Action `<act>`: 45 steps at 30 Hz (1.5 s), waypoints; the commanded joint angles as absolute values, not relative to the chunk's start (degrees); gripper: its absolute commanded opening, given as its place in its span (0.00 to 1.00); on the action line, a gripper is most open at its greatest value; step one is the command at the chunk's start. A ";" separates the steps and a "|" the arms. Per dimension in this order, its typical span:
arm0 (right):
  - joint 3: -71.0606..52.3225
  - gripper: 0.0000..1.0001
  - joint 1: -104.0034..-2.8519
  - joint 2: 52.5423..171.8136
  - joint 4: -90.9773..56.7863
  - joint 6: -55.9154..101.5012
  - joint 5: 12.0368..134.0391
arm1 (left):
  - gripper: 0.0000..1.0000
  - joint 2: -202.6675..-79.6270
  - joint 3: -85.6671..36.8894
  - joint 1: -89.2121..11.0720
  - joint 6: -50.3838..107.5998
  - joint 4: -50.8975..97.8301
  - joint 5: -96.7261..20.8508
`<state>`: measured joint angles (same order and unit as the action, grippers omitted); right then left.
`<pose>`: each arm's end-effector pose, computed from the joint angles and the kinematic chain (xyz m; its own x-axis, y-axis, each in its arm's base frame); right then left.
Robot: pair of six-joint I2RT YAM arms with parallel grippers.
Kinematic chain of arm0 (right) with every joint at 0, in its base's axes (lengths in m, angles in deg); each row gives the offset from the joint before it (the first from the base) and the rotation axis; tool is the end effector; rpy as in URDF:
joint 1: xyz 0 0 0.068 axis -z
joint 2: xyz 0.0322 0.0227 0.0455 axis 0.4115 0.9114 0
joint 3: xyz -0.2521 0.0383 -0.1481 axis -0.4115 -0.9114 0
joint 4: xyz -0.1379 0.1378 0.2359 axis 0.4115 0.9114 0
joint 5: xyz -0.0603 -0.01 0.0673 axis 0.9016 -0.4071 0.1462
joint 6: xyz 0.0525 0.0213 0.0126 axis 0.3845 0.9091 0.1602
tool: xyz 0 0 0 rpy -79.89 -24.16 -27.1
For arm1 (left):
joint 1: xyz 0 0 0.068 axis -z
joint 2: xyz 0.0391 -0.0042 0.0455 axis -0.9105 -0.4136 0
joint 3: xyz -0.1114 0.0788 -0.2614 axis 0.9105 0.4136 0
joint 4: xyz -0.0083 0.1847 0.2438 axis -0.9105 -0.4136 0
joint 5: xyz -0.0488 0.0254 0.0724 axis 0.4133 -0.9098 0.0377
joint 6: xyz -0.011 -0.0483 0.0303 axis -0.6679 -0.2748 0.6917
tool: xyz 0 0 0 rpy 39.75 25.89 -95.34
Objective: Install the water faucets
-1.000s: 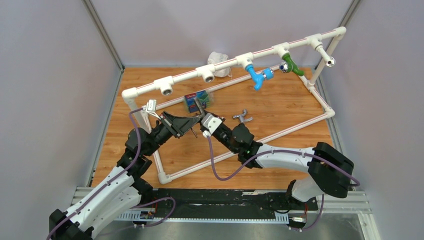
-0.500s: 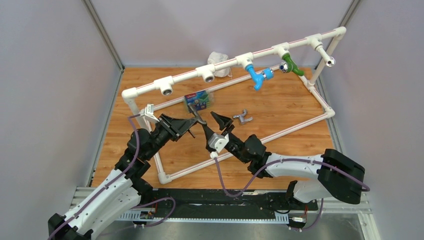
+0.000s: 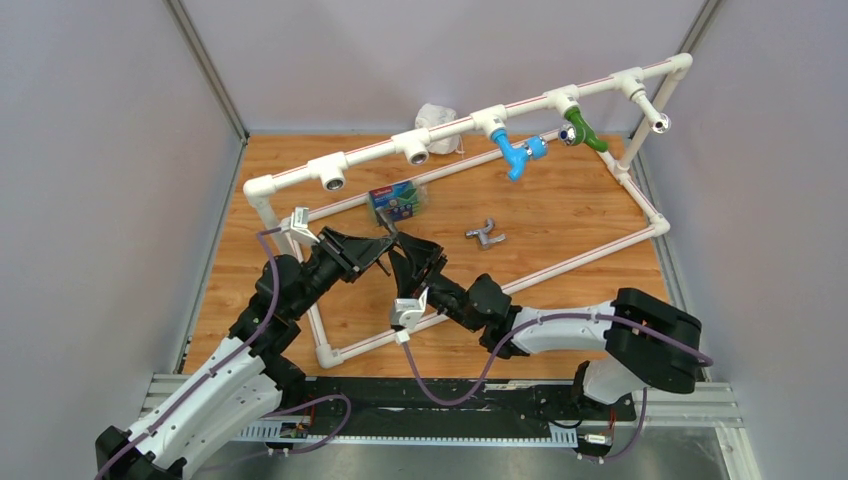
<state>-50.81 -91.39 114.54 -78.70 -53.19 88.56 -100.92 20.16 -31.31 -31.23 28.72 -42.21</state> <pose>0.1361 0.3074 0.2397 0.8322 -0.4092 -0.3742 -0.2318 0.3565 -0.9051 0.1624 -0.1142 0.2994 -0.5877 -0.7438 -0.3184 0.1945 0.2521 -0.9480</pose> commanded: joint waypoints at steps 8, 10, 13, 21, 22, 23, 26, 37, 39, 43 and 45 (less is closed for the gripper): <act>-46.25 0.48 -91.98 119.95 -85.28 -67.42 90.61 | 0.00 -100.19 16.49 -31.20 -30.12 29.36 -41.72; -45.81 0.47 -91.98 120.66 -85.19 -68.39 90.96 | 0.00 -100.19 16.40 -31.20 -30.04 29.27 -41.54; -45.19 0.46 -91.98 121.80 -85.37 -69.19 91.84 | 0.00 -100.02 16.31 -31.20 -29.77 29.27 -41.28; -43.61 0.45 -91.54 123.30 -85.81 -69.01 93.78 | 0.00 -99.41 16.23 -31.20 -29.60 28.66 -41.37; -43.61 0.45 -91.45 123.21 -85.72 -68.92 93.60 | 0.00 -99.40 16.14 -31.20 -29.51 28.57 -41.45; -43.69 0.45 -91.36 123.21 -85.81 -68.84 93.42 | 0.00 -99.40 16.14 -31.20 -29.51 28.57 -41.37; -43.52 0.42 -91.01 122.86 -85.02 -68.05 93.07 | 0.00 -99.32 16.14 -31.20 -29.51 28.48 -41.36; -43.69 0.05 -90.22 121.54 -82.29 -66.20 91.84 | 0.01 -98.53 15.26 -31.20 -28.20 26.99 -41.28; -44.31 0.00 -90.31 120.58 -81.77 -65.76 91.75 | 0.12 -97.91 14.21 -31.20 -26.97 25.68 -42.15; -45.80 0.00 -90.22 117.85 -79.49 -63.48 91.67 | 0.42 -96.33 12.02 -31.20 -22.75 22.34 -43.47; -46.59 0.00 -90.22 115.66 -77.29 -62.51 91.75 | 0.54 -95.28 10.00 -31.20 -18.45 18.67 -45.22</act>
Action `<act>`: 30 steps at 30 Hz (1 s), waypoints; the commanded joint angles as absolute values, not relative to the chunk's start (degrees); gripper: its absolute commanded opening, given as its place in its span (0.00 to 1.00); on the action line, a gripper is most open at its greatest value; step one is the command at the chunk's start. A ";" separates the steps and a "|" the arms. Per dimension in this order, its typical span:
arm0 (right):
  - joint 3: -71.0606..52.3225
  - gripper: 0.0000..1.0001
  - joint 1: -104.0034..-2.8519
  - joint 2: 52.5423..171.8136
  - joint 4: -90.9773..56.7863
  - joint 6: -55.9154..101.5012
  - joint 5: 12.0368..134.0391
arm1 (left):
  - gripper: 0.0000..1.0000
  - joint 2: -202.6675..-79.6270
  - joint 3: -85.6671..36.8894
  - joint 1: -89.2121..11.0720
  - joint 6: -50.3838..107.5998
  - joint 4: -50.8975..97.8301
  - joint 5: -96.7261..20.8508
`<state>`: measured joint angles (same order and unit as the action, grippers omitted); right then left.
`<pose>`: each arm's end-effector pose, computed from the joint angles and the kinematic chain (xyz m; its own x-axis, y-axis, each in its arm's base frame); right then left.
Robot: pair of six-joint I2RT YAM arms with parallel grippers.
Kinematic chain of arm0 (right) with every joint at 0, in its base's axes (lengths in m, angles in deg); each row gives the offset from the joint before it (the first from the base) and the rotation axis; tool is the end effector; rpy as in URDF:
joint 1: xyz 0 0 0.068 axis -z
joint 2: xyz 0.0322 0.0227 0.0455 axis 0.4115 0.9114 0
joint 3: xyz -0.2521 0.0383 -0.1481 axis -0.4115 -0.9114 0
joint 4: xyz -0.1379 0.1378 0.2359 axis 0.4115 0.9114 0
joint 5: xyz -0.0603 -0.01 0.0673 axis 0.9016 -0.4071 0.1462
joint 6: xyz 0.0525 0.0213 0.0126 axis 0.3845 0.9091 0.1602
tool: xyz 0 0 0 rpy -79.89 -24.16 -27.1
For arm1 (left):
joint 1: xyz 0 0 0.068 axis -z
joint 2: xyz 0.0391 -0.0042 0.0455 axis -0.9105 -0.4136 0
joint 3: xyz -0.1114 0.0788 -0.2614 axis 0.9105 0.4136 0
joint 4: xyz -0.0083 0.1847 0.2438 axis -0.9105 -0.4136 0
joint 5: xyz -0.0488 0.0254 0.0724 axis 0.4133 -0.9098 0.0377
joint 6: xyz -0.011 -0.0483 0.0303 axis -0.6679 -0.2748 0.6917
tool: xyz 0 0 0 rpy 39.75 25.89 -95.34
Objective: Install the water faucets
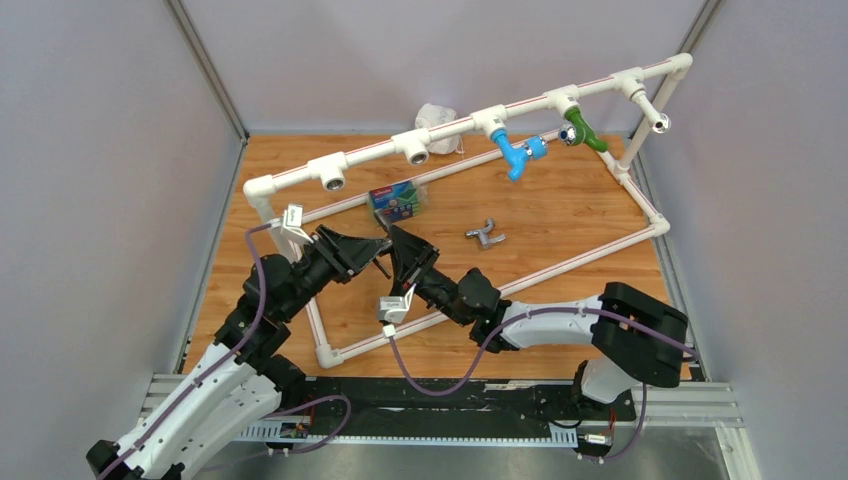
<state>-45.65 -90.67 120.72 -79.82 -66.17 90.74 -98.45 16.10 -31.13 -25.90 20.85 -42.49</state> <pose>0.1523 0.3301 0.2375 0.8370 -0.5204 -0.1692 -0.0323 0.2617 -0.9646 0.1529 -0.1081 0.3201 -0.5736 -0.7128 -0.4035 0.2301 0.3326 -0.9146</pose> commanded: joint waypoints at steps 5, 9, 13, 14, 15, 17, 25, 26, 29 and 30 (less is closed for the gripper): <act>-48.79 0.00 -90.22 110.12 -71.41 -61.54 92.89 | 0.65 -92.82 2.10 -31.20 -3.10 6.89 -51.02; -49.41 0.00 -89.87 105.64 -66.57 -63.21 94.47 | 0.67 -91.76 -5.10 -31.20 12.04 -2.79 -57.07; -48.71 0.00 -89.78 101.07 -60.77 -64.70 95.44 | 0.88 -91.76 -11.88 -31.20 23.56 -13.16 -66.21; -48.44 0.00 -89.87 100.01 -59.45 -64.88 95.53 | 0.89 -91.67 -12.77 -31.20 25.84 -15.35 -67.46; -48.09 0.00 -89.78 99.13 -58.13 -65.06 95.62 | 0.93 -91.41 -14.08 -31.20 26.99 -16.59 -70.17; -47.48 0.00 -89.78 97.29 -55.41 -65.58 95.62 | 0.95 -90.79 -15.58 -31.12 29.46 -19.15 -74.21; -44.93 0.00 -89.43 95.26 -51.18 -69.18 95.89 | 1.00 -87.10 -4.27 -31.20 40.09 -9.36 -92.16; -44.49 0.00 -89.25 95.17 -50.74 -69.54 95.80 | 1.00 -86.32 0.01 -31.20 41.40 -6.09 -93.04; -43.00 0.00 -88.90 95.08 -49.42 -71.12 95.62 | 1.00 -85.08 6.81 -31.20 44.49 7.60 -92.08; -42.47 0.00 -88.81 94.99 -49.16 -71.56 95.45 | 1.00 -85.43 9.43 -31.20 45.19 9.83 -92.25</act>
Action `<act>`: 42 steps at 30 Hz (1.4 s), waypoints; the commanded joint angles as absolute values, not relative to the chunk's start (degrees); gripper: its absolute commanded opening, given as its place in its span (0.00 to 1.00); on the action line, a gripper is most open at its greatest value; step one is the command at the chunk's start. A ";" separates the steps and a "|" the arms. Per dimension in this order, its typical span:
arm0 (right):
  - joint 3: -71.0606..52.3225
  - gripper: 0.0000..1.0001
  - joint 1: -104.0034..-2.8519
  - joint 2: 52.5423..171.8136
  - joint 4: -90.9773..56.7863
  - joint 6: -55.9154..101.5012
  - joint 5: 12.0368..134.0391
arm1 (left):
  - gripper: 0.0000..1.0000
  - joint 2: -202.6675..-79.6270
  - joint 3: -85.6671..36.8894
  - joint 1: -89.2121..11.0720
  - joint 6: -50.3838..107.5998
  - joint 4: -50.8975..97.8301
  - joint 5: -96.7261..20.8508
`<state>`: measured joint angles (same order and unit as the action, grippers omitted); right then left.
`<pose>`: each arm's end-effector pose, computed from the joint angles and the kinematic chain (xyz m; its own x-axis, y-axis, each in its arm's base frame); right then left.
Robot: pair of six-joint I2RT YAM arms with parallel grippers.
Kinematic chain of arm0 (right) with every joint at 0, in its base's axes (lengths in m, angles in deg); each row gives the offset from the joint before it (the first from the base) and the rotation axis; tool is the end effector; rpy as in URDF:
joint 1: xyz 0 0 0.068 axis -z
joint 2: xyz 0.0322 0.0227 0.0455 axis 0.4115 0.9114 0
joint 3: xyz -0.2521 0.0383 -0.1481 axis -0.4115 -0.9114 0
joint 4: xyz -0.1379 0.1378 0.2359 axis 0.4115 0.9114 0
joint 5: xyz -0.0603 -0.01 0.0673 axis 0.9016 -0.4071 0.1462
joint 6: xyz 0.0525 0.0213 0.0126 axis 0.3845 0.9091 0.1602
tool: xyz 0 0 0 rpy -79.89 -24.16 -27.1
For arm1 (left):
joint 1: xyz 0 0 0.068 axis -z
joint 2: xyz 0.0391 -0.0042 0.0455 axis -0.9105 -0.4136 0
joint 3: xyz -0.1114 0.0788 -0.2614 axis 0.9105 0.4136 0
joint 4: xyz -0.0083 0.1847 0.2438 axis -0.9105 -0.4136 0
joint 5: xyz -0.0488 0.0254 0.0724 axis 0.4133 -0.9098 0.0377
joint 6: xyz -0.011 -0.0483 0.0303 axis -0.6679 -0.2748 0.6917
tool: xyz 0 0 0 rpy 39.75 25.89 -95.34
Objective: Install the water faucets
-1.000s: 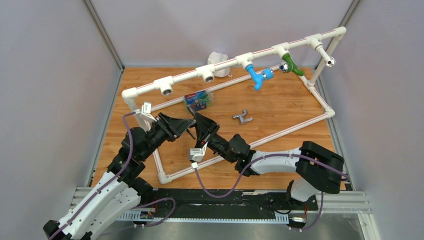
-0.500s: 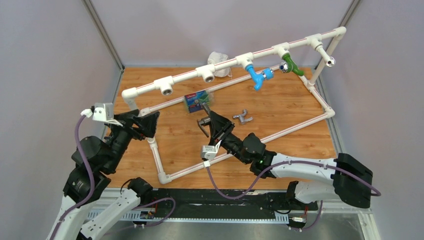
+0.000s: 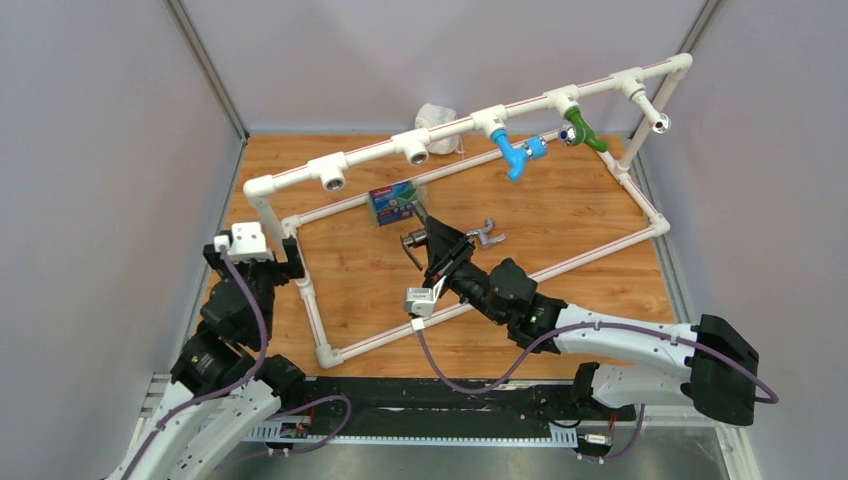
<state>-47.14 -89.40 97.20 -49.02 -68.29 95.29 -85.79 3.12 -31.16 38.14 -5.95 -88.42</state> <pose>0.1373 0.2710 0.2964 0.7701 -0.6278 -0.1132 -0.0545 0.1121 -0.9922 0.0948 -0.0311 0.3831 -0.0340 -0.0089 -0.9994 -0.1366 0.9906 -0.0041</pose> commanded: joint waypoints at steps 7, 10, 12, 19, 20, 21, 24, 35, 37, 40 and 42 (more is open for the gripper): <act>-38.25 0.00 -87.50 94.55 -45.56 -76.82 94.57 | 1.00 -87.80 18.07 -37.50 48.03 28.56 -90.24; -36.23 0.00 -86.97 95.34 -44.24 -79.11 94.83 | 1.00 -88.41 20.09 -47.51 41.44 30.24 -82.10; -34.83 0.00 -86.71 95.87 -43.36 -79.99 94.92 | 1.00 -89.20 20.88 -51.83 38.54 31.29 -76.82; -31.75 0.00 -86.09 97.98 -42.13 -82.54 95.97 | 0.97 -91.23 21.59 -55.46 36.32 34.54 -68.79; -31.13 0.00 -86.09 98.24 -41.86 -82.63 95.88 | 0.96 -91.23 21.59 -55.46 36.76 35.16 -68.44; -30.69 0.00 -86.00 98.51 -41.34 -82.81 95.97 | 0.95 -91.40 21.59 -55.55 36.93 35.42 -67.57; -29.46 0.00 -85.56 99.74 -40.20 -83.95 96.67 | 0.89 -92.19 21.50 -55.55 37.72 36.22 -64.93; -26.91 0.00 -84.77 102.46 -38.35 -88.08 100.36 | 0.36 -93.43 20.54 -55.46 39.05 33.94 -61.93; -26.38 0.00 -84.77 102.55 -38.26 -88.43 100.54 | 0.26 -93.52 20.36 -55.46 39.13 33.49 -61.49; -26.29 0.00 -84.86 102.38 -38.35 -88.96 100.80 | 0.15 -93.60 20.36 -55.46 39.40 33.14 -61.58; -26.03 0.00 -84.86 102.29 -38.26 -88.88 100.89 | 0.09 -93.43 20.45 -55.46 39.40 32.88 -61.84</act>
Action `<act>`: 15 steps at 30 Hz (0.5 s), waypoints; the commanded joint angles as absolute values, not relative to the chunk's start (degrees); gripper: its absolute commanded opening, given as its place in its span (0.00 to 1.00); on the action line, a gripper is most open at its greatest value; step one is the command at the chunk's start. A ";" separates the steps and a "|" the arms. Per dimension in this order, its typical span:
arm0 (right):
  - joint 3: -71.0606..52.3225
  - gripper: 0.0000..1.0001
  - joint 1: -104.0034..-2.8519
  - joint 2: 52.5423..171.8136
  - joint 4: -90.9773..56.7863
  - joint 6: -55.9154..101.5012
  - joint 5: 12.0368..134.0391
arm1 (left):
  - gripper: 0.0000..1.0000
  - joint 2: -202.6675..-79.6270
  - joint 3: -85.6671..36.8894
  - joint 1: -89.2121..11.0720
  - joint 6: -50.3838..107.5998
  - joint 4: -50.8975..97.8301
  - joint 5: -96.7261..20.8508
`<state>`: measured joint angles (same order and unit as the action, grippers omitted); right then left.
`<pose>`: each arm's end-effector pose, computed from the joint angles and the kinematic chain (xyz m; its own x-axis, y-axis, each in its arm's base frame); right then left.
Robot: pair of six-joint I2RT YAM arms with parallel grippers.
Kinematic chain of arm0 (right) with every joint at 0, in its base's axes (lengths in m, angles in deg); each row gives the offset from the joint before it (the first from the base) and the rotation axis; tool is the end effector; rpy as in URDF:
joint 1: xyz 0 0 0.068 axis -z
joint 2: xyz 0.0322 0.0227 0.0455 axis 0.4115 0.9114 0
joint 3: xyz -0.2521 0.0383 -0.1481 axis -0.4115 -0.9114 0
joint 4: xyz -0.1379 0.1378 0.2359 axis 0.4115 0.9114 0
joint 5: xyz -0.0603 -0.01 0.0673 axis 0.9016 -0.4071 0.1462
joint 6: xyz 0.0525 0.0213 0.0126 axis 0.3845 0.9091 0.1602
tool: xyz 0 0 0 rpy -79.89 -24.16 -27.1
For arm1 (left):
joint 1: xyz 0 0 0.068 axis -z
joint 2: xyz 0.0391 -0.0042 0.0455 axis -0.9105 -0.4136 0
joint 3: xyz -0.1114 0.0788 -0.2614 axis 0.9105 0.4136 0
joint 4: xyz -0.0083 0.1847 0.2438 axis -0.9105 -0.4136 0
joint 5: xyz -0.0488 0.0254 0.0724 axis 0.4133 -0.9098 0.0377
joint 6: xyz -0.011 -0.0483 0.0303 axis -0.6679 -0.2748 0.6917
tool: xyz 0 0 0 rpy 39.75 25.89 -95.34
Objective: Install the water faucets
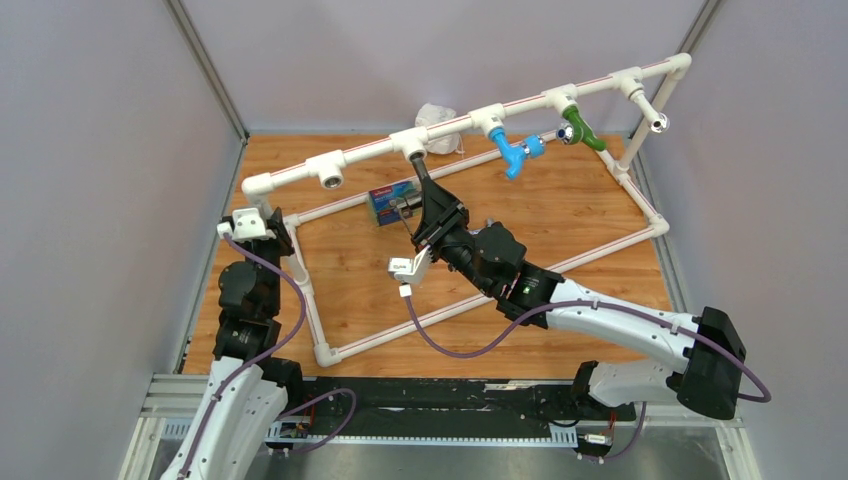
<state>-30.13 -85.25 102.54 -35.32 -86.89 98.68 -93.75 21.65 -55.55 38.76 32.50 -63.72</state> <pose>0.1760 0.2904 0.3616 0.6623 -0.7171 0.2171 0.1605 -0.1473 -0.9760 0.1724 -0.0178 0.3169 0.1616 -0.0527 -0.9854 -0.1227 0.9898 -0.0731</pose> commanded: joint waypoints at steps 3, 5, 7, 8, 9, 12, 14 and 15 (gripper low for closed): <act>-26.03 0.00 -84.86 102.03 -38.69 -89.14 100.54 | 0.00 -93.43 20.53 -55.55 39.40 32.70 -62.11; -25.68 0.00 -84.77 101.76 -38.70 -88.96 100.19 | 0.00 -93.43 20.53 -55.46 39.40 32.53 -62.54; -25.33 0.00 -84.77 101.50 -38.78 -88.70 99.84 | 0.00 -93.43 20.53 -55.46 39.40 32.35 -62.63; -25.24 0.00 -84.86 101.50 -38.87 -88.61 99.67 | 0.00 -93.51 20.53 -55.55 39.40 32.26 -62.72; -24.98 0.00 -84.86 101.24 -38.87 -88.61 99.49 | 0.00 -93.51 20.62 -55.55 39.40 32.17 -62.81; -24.89 0.00 -84.86 101.15 -38.78 -88.44 99.05 | 0.00 -93.51 20.62 -55.55 39.31 32.17 -62.90; -24.71 0.00 -84.86 101.23 -38.78 -88.17 98.87 | 0.00 -93.51 20.62 -55.55 39.31 32.00 -62.72; -24.62 0.00 -84.77 101.32 -38.70 -88.00 98.79 | 0.00 -93.60 20.71 -55.55 39.31 32.00 -62.81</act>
<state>-28.80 -85.25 102.54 -33.94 -87.44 98.63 -93.73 21.65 -55.55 38.76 32.48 -63.87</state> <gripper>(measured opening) 0.263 0.373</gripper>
